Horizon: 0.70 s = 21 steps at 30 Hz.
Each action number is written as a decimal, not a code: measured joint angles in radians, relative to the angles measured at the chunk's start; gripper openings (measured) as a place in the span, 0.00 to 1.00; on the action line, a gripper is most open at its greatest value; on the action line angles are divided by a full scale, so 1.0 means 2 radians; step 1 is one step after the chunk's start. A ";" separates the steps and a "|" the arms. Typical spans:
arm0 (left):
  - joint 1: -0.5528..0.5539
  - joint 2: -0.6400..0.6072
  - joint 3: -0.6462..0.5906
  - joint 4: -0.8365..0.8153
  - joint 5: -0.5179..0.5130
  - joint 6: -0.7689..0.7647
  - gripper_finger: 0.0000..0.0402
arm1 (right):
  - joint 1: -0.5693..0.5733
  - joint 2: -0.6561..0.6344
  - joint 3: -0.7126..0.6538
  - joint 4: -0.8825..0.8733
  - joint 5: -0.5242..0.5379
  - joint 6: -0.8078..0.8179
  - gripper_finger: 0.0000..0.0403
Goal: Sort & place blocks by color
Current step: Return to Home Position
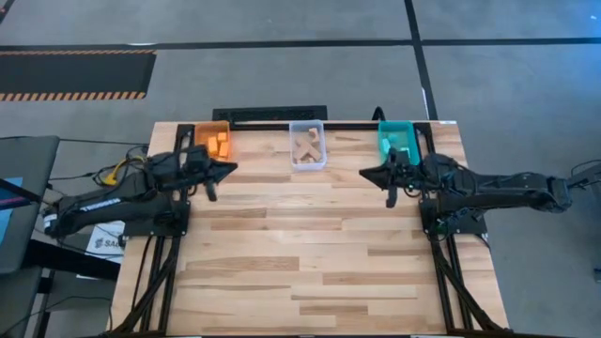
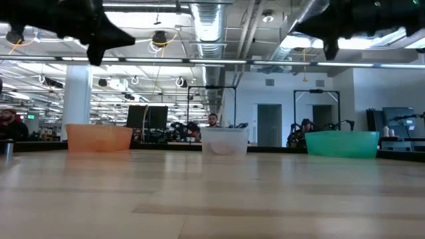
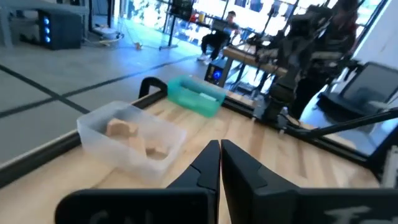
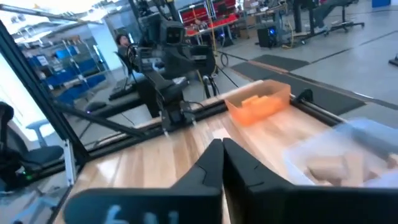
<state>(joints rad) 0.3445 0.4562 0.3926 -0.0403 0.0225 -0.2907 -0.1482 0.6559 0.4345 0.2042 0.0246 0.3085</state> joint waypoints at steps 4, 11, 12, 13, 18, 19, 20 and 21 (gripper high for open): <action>-0.008 -0.071 -0.044 -0.001 0.003 -0.004 0.00 | -0.001 -0.054 -0.057 0.025 0.002 0.010 0.05; -0.012 -0.154 -0.102 -0.006 0.001 -0.024 0.00 | -0.006 -0.109 -0.153 0.073 0.005 0.049 0.02; -0.012 -0.164 -0.111 -0.006 0.000 -0.031 0.00 | -0.006 -0.117 -0.161 0.074 0.007 0.055 0.02; -0.012 -0.175 -0.121 -0.007 0.000 -0.037 0.00 | -0.006 -0.124 -0.169 0.075 0.008 0.057 0.01; -0.012 -0.229 -0.153 -0.005 -0.003 -0.067 0.00 | -0.011 -0.158 -0.197 0.076 0.011 0.053 0.01; -0.012 -0.228 -0.157 -0.001 -0.004 -0.073 0.00 | -0.013 -0.167 -0.203 0.075 0.011 0.053 0.01; -0.012 -0.228 -0.159 -0.006 -0.002 -0.081 0.00 | -0.015 -0.175 -0.210 0.074 0.011 0.053 0.01; -0.012 -0.226 -0.160 -0.013 0.000 -0.083 0.00 | -0.018 -0.186 -0.213 0.064 0.011 0.053 0.01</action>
<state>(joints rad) 0.3210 0.0039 0.0731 -0.0656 0.0229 -0.4564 -0.1836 0.2840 0.0088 0.3313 0.0472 0.4140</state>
